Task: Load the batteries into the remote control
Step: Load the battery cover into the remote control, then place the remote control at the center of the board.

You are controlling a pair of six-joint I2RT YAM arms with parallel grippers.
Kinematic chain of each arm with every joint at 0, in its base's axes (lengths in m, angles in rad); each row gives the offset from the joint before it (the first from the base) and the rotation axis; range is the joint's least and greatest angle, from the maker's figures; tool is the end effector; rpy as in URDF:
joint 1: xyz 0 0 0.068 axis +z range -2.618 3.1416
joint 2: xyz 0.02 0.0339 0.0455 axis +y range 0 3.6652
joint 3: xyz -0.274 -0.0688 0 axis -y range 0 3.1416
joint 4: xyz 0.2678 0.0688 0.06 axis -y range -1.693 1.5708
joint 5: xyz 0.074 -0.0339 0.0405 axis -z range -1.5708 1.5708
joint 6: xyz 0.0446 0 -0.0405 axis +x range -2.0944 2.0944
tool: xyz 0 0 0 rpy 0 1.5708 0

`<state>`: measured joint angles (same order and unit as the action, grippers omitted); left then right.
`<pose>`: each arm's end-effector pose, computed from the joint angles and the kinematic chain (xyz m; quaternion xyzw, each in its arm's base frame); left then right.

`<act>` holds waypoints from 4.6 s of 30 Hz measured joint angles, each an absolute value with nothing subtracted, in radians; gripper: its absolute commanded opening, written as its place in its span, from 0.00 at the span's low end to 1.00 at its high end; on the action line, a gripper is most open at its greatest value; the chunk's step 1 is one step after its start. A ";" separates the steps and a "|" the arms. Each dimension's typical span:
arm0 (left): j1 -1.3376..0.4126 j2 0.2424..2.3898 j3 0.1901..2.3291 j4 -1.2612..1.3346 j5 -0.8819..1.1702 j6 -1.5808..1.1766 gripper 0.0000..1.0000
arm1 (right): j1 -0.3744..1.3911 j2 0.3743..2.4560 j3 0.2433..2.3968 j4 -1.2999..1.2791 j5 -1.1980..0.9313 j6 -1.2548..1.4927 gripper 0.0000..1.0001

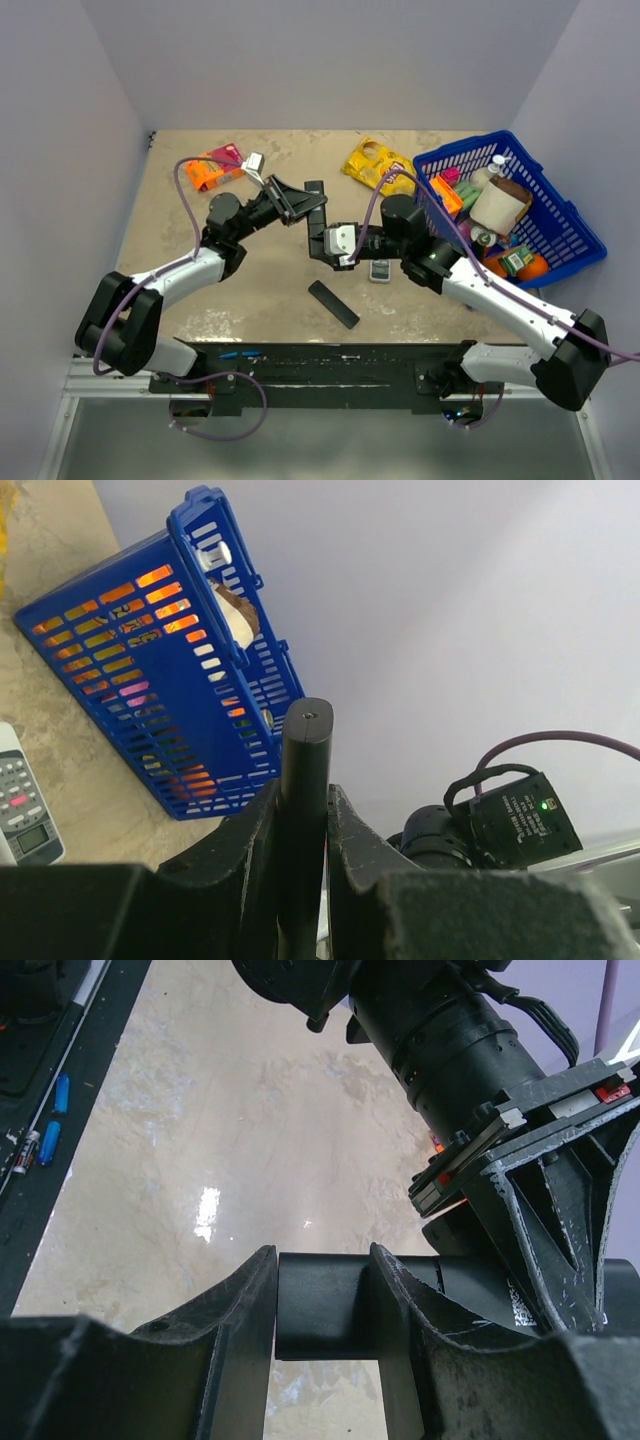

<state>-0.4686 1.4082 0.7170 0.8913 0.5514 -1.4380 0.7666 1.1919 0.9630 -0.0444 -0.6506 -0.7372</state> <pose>0.2839 -0.1699 0.2817 -0.0973 0.6371 -0.7072 0.2908 0.1963 0.2265 0.3362 -0.6568 0.4196 0.2631 0.5687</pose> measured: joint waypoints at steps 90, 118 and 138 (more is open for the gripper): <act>-0.445 1.916 1.033 0.262 0.278 -0.762 0.00 | 0.587 1.260 0.843 -0.157 -0.146 0.065 0.86; -0.562 2.011 1.385 -0.487 -0.363 -0.234 0.51 | 0.587 1.290 0.862 -0.183 -0.121 0.052 0.88; -0.635 1.886 1.409 -0.510 -0.282 -0.273 0.72 | 0.587 1.287 0.890 -0.206 -0.040 0.051 0.90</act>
<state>-0.6350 1.8862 1.4090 -0.5098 -0.2825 -0.2729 0.5869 1.2869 0.8902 -0.2062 -0.0402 0.0505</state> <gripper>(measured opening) 0.722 0.897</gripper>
